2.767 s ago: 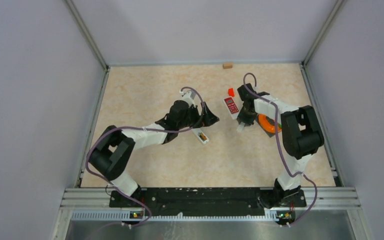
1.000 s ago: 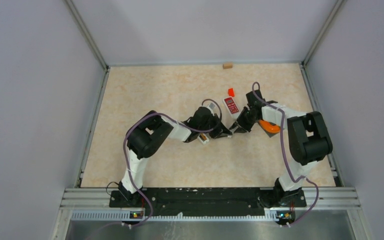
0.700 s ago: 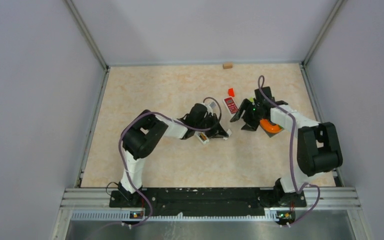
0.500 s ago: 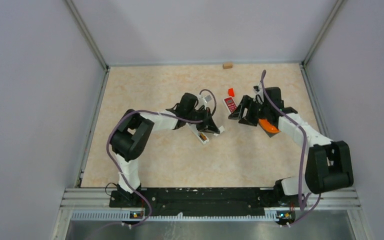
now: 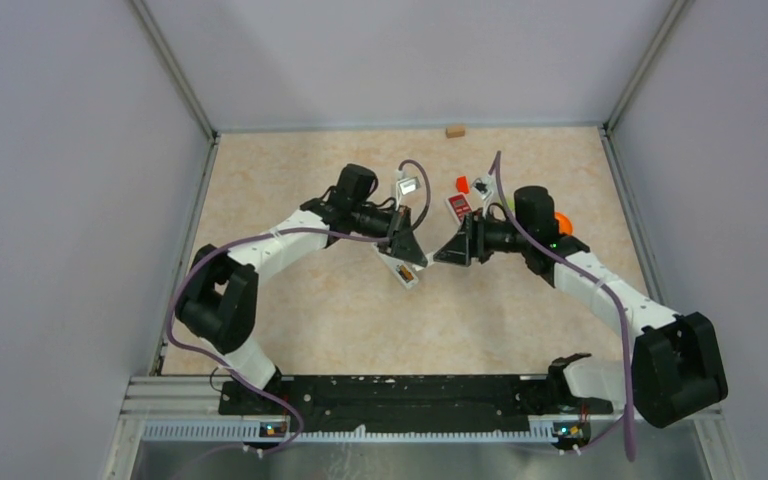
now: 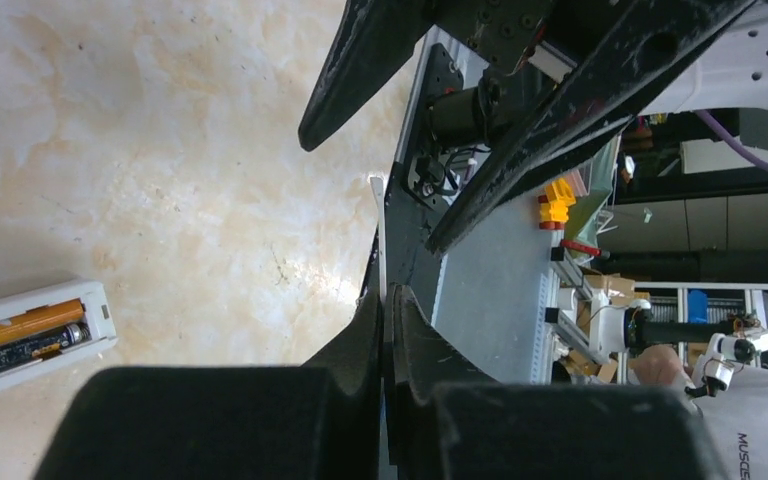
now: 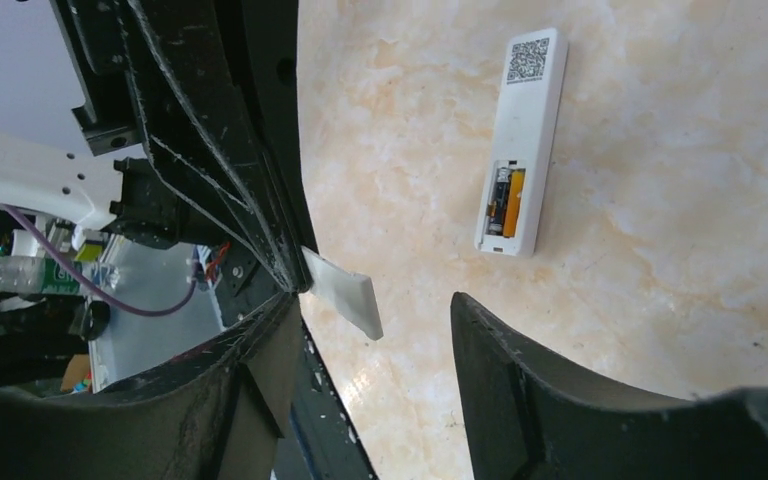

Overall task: Load the batteries into the remote control
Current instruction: Adjust the battery cover.

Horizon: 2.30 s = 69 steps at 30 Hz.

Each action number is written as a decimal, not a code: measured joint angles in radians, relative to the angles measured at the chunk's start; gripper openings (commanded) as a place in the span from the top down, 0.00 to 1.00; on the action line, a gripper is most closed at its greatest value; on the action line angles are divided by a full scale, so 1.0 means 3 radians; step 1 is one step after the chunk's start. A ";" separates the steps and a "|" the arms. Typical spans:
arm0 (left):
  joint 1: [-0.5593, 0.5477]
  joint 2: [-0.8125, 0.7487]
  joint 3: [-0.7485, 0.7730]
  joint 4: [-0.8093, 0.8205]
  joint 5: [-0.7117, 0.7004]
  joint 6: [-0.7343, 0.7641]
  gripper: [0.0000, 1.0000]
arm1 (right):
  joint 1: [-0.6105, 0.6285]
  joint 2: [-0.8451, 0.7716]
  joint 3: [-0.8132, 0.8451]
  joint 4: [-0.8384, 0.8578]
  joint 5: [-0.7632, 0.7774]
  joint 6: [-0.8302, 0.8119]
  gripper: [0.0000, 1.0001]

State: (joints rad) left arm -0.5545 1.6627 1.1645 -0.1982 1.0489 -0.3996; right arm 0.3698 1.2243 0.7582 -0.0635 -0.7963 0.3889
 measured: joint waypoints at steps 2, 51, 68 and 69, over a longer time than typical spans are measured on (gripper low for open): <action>-0.0001 -0.0004 0.0036 -0.0184 0.0042 0.0193 1.00 | 0.0003 0.0000 0.0000 0.0061 -0.0032 -0.0018 0.49; 0.0053 -0.0360 -0.0051 -0.0445 0.0465 0.0469 1.00 | 0.0198 0.0006 -0.0042 0.0570 -0.0863 0.0053 0.69; 0.0055 -0.0464 -0.0104 -0.0141 0.0506 0.0472 1.00 | 0.0292 0.0022 -0.0042 0.0830 -0.0849 0.0252 0.57; 0.0055 -0.0476 -0.0108 -0.0164 0.0506 0.0488 1.00 | 0.0292 0.0004 -0.0042 0.0833 -0.0841 0.0252 0.59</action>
State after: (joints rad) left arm -0.5381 1.5200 1.1320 -0.2474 1.2007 -0.2531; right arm 0.4576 1.2255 0.7456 0.1864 -1.0485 0.4644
